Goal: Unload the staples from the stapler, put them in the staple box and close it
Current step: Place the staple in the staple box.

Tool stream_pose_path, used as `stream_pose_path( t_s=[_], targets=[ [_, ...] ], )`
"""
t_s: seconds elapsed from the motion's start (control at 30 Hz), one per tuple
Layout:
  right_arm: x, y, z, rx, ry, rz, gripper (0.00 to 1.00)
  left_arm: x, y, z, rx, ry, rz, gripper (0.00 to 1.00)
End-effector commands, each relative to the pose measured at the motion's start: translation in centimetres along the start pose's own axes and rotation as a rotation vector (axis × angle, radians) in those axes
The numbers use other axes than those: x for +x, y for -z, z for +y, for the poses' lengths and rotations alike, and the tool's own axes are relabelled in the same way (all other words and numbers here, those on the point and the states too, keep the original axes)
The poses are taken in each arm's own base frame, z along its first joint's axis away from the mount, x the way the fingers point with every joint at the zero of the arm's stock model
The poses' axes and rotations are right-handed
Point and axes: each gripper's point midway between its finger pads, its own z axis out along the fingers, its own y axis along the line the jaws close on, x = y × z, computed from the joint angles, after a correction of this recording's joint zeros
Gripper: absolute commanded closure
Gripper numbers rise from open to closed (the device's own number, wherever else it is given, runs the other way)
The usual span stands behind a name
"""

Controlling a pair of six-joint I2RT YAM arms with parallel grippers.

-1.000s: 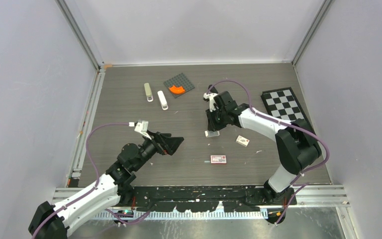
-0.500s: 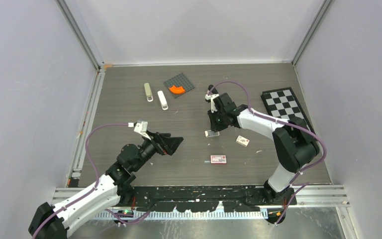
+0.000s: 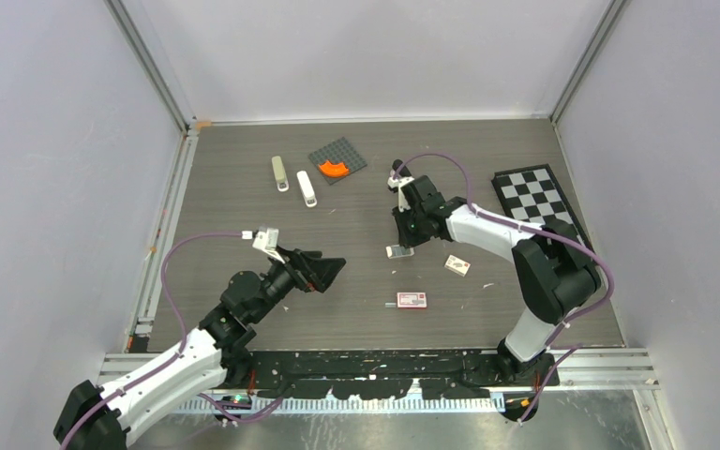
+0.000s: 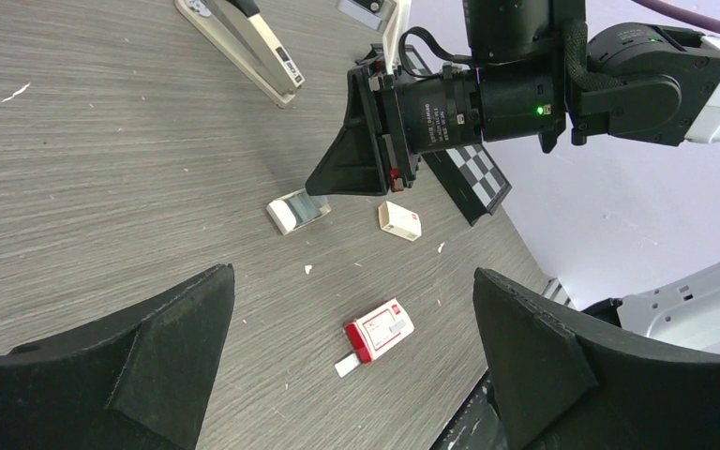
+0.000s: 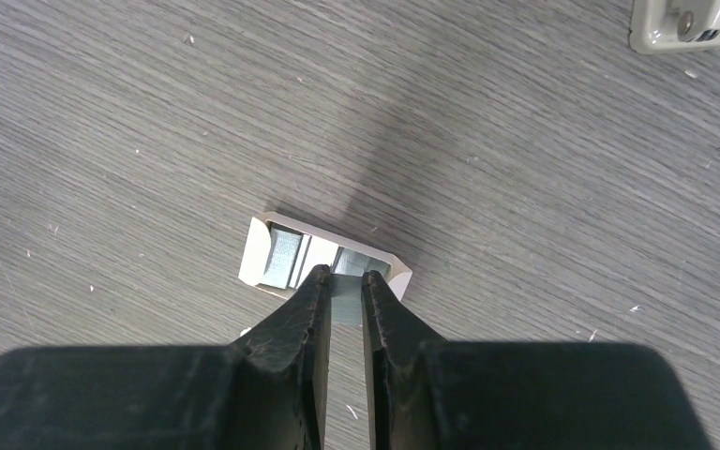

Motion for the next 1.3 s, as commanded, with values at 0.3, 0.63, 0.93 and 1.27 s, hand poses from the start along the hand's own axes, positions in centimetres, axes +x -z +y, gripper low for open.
stream_pose_path(
  t_s=[0.3,0.63,0.93,1.27],
  targets=[
    [-0.31,-0.5,-0.1,0.016,-0.005,-0.016,0.82,-1.15,-0.29,-0.61,0.024,-0.005,-0.048,0.0],
    [-0.1,-0.7,-0.35,0.029,-0.004,-0.009,0.82,-1.22,-0.34,-0.69,0.026,-0.005,-0.05,0.0],
    [0.09,-0.95,-0.47,0.033,-0.005,-0.002,0.81,-1.2,-0.28,-0.62,0.025,-0.005,-0.051,0.0],
    [0.2,-0.97,-0.5,0.034,0.002,0.004,0.8,-1.22,-0.17,-0.64,0.025,-0.004,-0.052,0.0]
  ],
)
